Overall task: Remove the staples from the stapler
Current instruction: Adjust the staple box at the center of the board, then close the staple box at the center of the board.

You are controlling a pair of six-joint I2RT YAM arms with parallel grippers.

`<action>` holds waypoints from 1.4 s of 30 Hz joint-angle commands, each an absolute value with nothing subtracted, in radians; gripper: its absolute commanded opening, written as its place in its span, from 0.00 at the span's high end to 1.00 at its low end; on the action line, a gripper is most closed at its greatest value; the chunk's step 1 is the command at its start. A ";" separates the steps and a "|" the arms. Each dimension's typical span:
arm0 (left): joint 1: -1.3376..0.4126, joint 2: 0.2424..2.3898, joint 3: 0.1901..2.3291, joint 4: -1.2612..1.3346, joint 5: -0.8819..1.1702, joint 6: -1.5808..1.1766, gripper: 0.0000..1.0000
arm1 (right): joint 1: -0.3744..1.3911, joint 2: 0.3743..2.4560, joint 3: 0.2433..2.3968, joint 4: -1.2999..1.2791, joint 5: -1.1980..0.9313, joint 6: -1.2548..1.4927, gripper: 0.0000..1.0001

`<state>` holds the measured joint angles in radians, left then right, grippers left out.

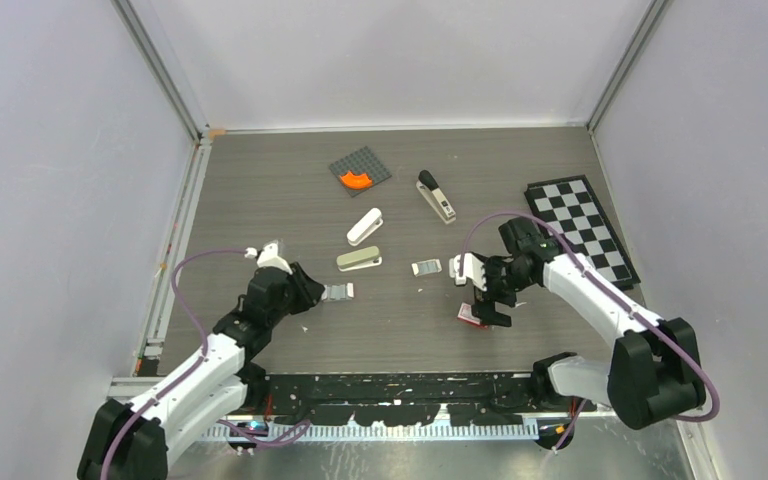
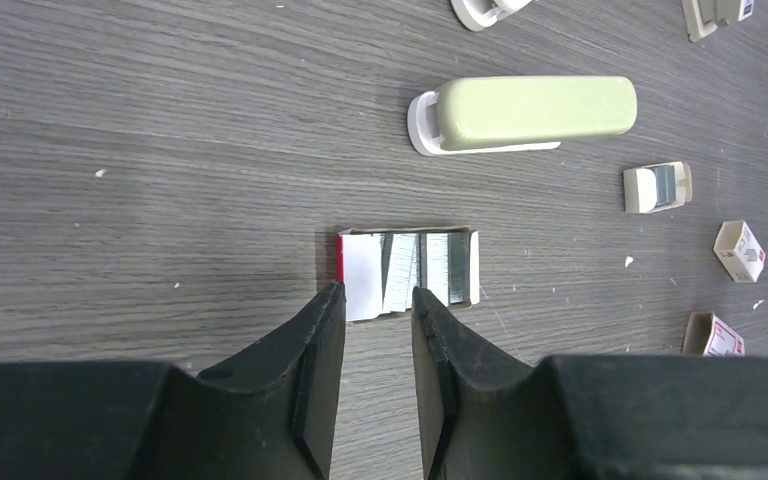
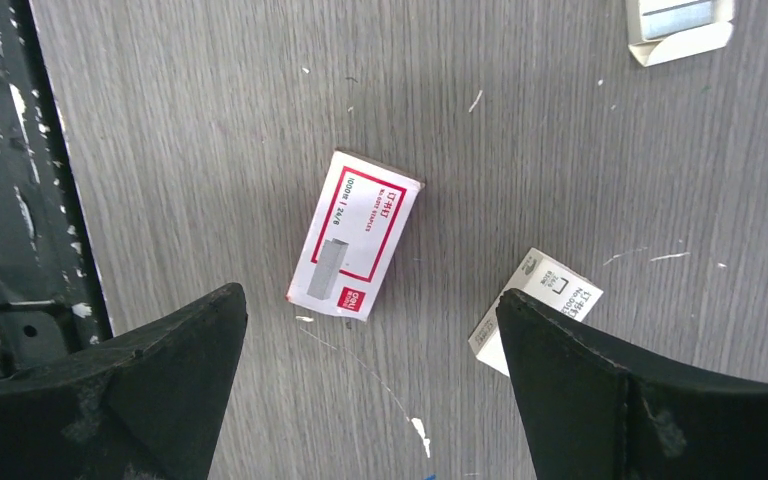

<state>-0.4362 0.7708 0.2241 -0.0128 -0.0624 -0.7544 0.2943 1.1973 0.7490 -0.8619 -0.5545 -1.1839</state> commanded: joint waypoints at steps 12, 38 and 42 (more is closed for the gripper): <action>-0.411 0.835 0.225 0.080 -0.068 -0.755 0.65 | 0.426 1.351 0.731 -0.770 -0.420 -1.141 0.10; -0.364 1.004 0.201 0.262 0.054 -0.767 0.62 | 0.562 1.425 0.748 -0.720 -0.307 -1.087 0.49; -0.362 1.036 0.202 0.291 0.074 -0.766 0.62 | 0.585 1.430 0.747 -0.715 -0.308 -1.089 0.49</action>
